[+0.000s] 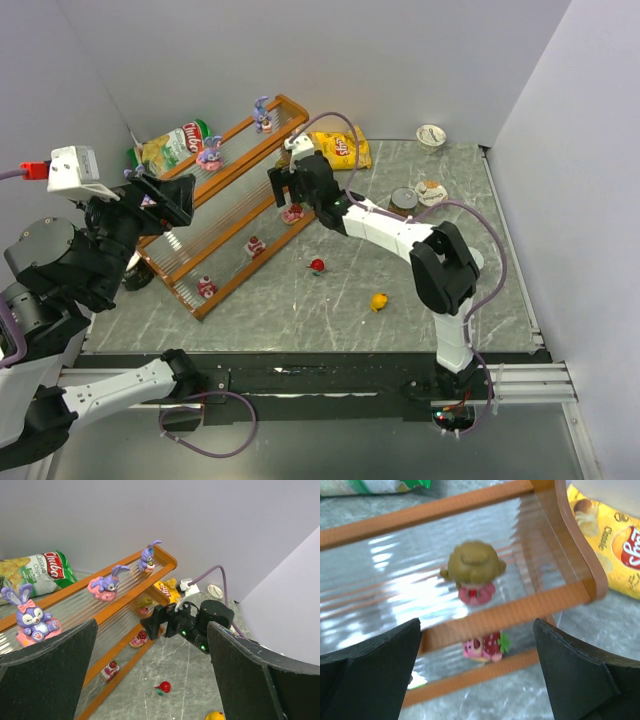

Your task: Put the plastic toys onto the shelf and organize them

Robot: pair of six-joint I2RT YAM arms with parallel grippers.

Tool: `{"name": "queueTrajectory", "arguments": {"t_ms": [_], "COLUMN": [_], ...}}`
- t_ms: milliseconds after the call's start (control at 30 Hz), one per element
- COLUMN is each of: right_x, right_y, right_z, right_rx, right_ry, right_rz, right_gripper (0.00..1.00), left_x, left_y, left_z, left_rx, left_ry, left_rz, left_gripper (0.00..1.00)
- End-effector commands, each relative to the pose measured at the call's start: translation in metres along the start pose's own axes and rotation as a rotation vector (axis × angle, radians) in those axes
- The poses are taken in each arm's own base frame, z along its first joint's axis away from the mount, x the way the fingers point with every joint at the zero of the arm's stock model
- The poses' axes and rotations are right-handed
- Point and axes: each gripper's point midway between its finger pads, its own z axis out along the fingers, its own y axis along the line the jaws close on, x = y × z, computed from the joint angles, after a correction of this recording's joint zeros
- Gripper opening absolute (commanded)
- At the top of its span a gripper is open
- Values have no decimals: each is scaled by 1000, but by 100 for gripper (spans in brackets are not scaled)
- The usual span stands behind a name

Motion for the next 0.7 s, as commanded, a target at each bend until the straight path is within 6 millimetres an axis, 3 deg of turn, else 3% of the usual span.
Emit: {"name": "queueTrajectory", "arguments": {"t_ms": [0, 167, 300, 400, 500, 533, 667], "right_x": [-39, -39, -27, 0, 43, 67, 121], "right_y": [4, 9, 19, 22, 26, 24, 25], "right_z": [-36, -71, -99, -119, -136, -141, -162], "right_rx": [-27, -73, -145, -166, -161, -125, -18], "right_ry": [-78, -65, -11, 114, 265, 325, 486], "right_rz": [38, 51, 72, 127, 206, 259, 350], "right_gripper": [100, 100, 100, 99, 93, 91, 92], "left_x": [-7, -11, -12, -11, -7, -2, 6], "left_y": [1, 2, 2, 1, -1, -2, -11], "left_z": [-3, -5, -7, -7, -7, -5, -1], "left_rx": [6, 12, 16, 29, 38, 47, 71], "left_ry": [-27, -37, -40, -40, -37, -29, -5], "left_rz": [-9, -7, -2, -7, -16, -15, -29], "left_gripper": [96, 96, 96, 96, 96, 96, 97]}}
